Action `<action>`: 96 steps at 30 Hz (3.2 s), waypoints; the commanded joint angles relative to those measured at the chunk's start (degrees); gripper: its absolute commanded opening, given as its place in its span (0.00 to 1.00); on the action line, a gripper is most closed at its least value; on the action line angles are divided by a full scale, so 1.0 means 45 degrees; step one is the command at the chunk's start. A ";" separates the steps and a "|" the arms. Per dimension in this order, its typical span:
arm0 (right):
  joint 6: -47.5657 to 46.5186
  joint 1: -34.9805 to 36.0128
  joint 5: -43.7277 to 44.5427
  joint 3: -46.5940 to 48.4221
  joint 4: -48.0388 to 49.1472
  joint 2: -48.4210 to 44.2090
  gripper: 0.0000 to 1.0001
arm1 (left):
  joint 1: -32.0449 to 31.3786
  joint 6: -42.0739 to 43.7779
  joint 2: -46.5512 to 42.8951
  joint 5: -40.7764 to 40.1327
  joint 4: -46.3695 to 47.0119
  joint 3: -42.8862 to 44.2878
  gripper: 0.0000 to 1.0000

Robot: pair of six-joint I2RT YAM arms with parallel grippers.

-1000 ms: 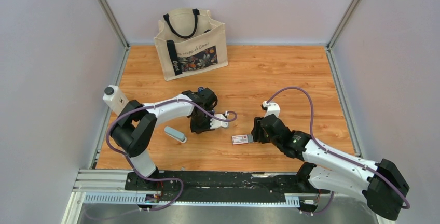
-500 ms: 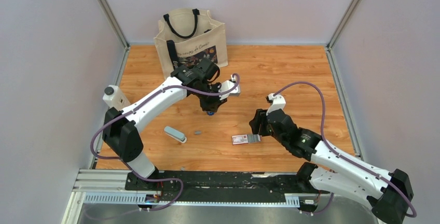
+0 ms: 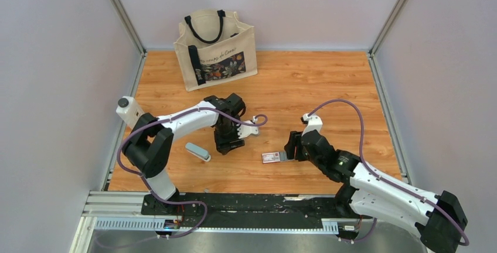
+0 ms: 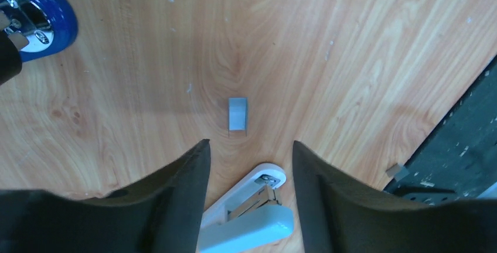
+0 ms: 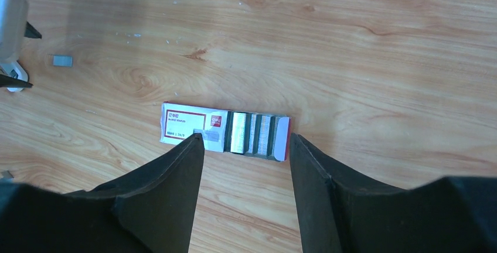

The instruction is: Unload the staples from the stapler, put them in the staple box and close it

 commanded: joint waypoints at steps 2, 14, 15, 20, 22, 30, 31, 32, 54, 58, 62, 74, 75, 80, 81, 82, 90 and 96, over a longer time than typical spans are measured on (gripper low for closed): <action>0.0105 -0.0051 -0.0014 -0.0102 0.0856 0.0048 0.59 | -0.0151 -0.0232 0.0792 -0.0344 0.0812 0.0698 0.82; 0.0105 -0.0051 -0.0015 -0.0181 0.0973 0.0067 0.57 | -0.0659 -0.0311 0.1399 -0.1476 0.1320 0.0582 0.74; 0.0105 -0.0051 -0.0034 -0.0162 0.0973 0.0067 0.57 | -0.0660 -0.0272 0.1458 -0.1516 0.1340 0.0544 0.73; 0.0105 -0.0051 -0.0034 -0.0123 0.0915 0.0028 0.57 | -0.0699 -0.0057 0.1829 -0.1711 0.1184 0.0446 0.70; 0.0105 -0.0070 -0.0015 -0.0122 0.0876 -0.0011 0.56 | -0.0699 0.0002 0.1888 -0.1809 0.1222 0.0310 0.69; 0.0144 -0.0051 -0.0015 -0.0103 0.0895 -0.0011 0.54 | -0.0718 0.0177 0.2064 -0.1673 0.1165 0.0289 0.55; 0.0144 -0.0051 0.0005 -0.0103 0.0895 -0.0011 0.54 | -0.0757 0.0177 0.2064 -0.1634 0.1183 0.0251 0.53; 0.0125 -0.0051 0.0005 -0.0103 0.0895 -0.0011 0.54 | -0.0777 0.0158 0.2025 -0.1576 0.1164 0.0212 0.51; -0.0227 -0.0051 0.0005 0.0541 0.0798 0.0204 0.54 | -0.0894 -0.0213 0.0600 -0.0521 -0.0749 0.1401 0.15; -0.0325 -0.0051 0.0005 0.0737 0.0661 0.0165 0.54 | -0.0894 -0.0369 -0.0023 -0.0072 -0.1510 0.2764 0.13; -0.0578 -0.0032 -0.0092 0.1029 0.0719 0.0028 0.54 | -0.0855 -0.0720 -0.0533 0.1776 -0.2816 0.5088 0.14; -0.1652 -0.0032 -0.2806 0.3567 0.2085 -0.1280 0.60 | 0.1410 -0.8687 -0.1235 1.2827 0.2410 0.7814 0.15; -0.1750 -0.0051 -0.3310 0.4014 0.2145 -0.1300 0.61 | 0.1565 -0.9947 -0.1391 1.3361 0.3883 0.7267 0.16; -0.1556 -0.0051 -0.4405 0.4974 0.2906 -0.1027 0.60 | 0.1587 -2.1252 -0.2213 1.4383 1.8052 0.2873 0.18; -0.1517 -0.0051 -0.4680 0.5169 0.3042 -0.0949 0.60 | 0.1587 -2.2834 -0.2136 1.4401 2.0127 0.2249 0.18; -0.1400 -0.0051 -0.4798 0.5229 0.3334 -0.0910 0.60 | 0.1587 -2.4165 -0.1903 1.4382 2.1811 0.2107 0.18; -0.0931 -0.0051 -0.5366 0.5425 0.4000 -0.0909 0.59 | 0.1587 -2.5291 -0.2135 1.4304 2.3546 0.1716 0.19; -0.0384 -0.0265 -0.5677 0.5073 0.4663 -0.1241 0.58 | 0.1606 -2.5447 -0.2311 1.4480 2.3976 0.1384 0.19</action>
